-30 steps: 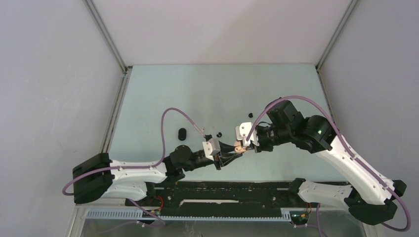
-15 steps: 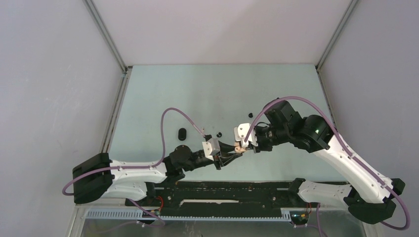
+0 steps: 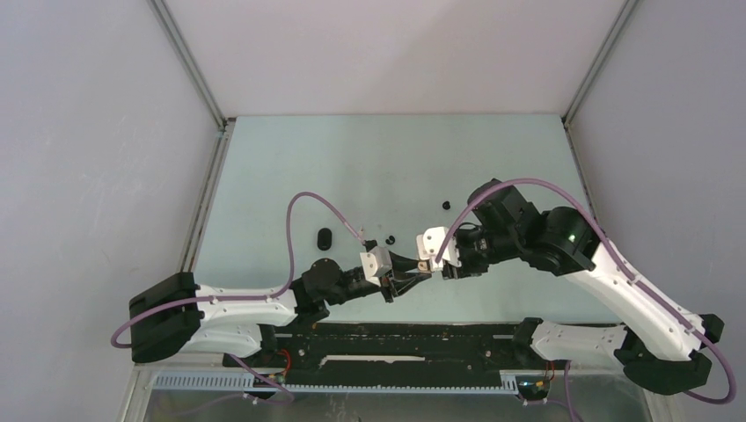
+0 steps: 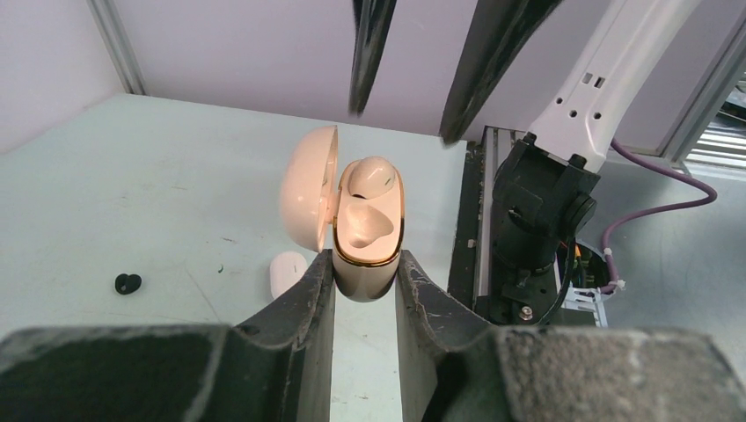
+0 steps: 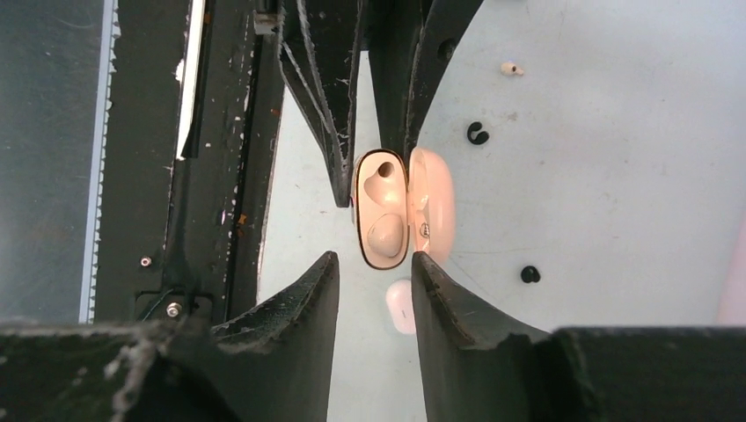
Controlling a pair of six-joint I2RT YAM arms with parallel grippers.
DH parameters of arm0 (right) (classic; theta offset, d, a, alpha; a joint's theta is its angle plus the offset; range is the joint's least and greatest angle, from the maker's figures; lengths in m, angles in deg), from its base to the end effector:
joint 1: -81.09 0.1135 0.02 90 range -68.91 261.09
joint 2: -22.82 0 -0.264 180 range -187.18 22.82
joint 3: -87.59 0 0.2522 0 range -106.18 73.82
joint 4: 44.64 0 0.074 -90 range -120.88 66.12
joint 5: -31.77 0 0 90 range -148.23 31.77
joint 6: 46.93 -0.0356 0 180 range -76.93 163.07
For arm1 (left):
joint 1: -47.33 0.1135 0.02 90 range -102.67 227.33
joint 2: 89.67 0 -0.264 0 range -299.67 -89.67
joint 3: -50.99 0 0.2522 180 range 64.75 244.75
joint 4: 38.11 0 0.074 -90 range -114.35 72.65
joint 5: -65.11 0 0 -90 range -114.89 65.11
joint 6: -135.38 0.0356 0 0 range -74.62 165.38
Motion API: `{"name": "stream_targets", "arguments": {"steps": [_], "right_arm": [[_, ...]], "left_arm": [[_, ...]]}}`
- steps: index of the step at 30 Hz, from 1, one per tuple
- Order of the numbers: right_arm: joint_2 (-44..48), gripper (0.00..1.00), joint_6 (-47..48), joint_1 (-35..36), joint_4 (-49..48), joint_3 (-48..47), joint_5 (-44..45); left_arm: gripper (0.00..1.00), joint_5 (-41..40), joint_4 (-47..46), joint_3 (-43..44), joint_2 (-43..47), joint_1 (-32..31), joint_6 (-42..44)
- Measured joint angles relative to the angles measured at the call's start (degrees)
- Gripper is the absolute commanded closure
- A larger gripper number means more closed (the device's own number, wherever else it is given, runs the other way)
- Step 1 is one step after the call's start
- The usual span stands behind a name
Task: Insert the wireless bluetooth earbuds into the charging case
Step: Place the earbud in the charging case, then pick up the earbud from the center of the board.
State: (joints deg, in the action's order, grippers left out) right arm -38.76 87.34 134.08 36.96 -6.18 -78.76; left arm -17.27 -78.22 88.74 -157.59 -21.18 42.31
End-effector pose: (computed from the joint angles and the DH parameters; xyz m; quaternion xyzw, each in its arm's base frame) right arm 0.0970 0.1494 0.3985 -0.7335 0.5636 0.1926 0.3276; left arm 0.0859 -0.2310 0.2503 0.3897 0.5124 -0.4815 0.5947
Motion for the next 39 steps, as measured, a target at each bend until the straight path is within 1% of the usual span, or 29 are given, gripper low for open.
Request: {"name": "stream_targets", "arguments": {"steps": [5, 8, 9, 11, 14, 16, 17, 20, 23, 25, 27, 29, 33, 34, 37, 39], "right_arm": [[1.0, 0.6, -1.3, 0.9, 3.1, -7.5, 0.6], [3.5, 0.59, -1.9, -0.4, 3.2, -9.0, 1.5], [4.7, 0.58, -1.9, -2.3, 3.2, -8.9, 1.2], [6.4, 0.58, -2.0, -9.5, 2.8, -8.0, 0.2], [7.9, 0.58, -2.1, -23.0, 2.2, -5.8, -5.6], [7.0, 0.59, -2.9, -29.5, 1.3, -4.2, -10.0], [5.9, 0.6, -3.7, -32.0, 0.5, -3.2, -12.2], [0.9, 0.62, -7.1, -35.5, -3.4, 0.5, -17.4], [-4.5, 0.67, -11.3, -34.5, -9.7, 5.5, -19.5], [-7.6, 0.68, -14.5, -32.6, -14.6, 9.6, -19.6], [-10.8, 0.68, -18.1, -29.0, -20.2, 13.0, -19.3], [-13.9, 0.68, -20.5, -25.5, -24.8, 14.0, -19.2], [-20.4, 0.69, -22.8, -20.5, -35.1, 13.9, -19.1], [-22.6, 0.72, -23.3, -19.6, -37.2, 13.5, -18.6], [-31.4, 0.78, -25.1, -18.2, -41.1, 9.4, -16.9], [-38.4, 0.78, -27.2, -17.7, -43.0, 4.8, -15.9]], "left_arm": [[1.0, -0.2, 0.0, 0.0, 0.0, 0.0, 0.0], [1.0, -0.5, 0.0, 0.0, 0.0, 0.0, -0.2], [1.0, -0.7, 0.1, 0.0, 0.0, 0.0, -0.5], [1.0, -1.5, 0.9, 0.0, 0.5, 0.0, -1.0], [1.0, -3.5, 3.5, 0.0, 3.0, 0.0, -1.5], [1.0, -5.8, 6.1, 0.0, 5.9, 0.0, -1.5], [1.0, -7.5, 8.0, 0.0, 8.1, 0.0, -1.5], [1.0, -12.2, 13.2, 0.0, 14.7, 0.0, -1.4], [1.0, -17.6, 19.7, -0.8, 22.8, 0.0, -1.2], [1.0, -21.4, 24.3, -2.3, 28.5, 0.0, -1.0], [1.0, -24.9, 29.2, -3.7, 33.5, 0.0, -1.0], [1.0, -28.0, 34.3, -4.2, 37.8, 0.0, -1.1], [1.0, -32.8, 42.0, -5.0, 45.3, 0.0, -1.7], [1.0, -33.6, 43.1, -5.1, 46.8, 0.0, -2.0], [1.0, -34.9, 45.7, -5.1, 49.0, 0.0, -2.6], [1.0, -35.2, 47.9, -5.0, 49.2, 0.0, -2.6]]}}
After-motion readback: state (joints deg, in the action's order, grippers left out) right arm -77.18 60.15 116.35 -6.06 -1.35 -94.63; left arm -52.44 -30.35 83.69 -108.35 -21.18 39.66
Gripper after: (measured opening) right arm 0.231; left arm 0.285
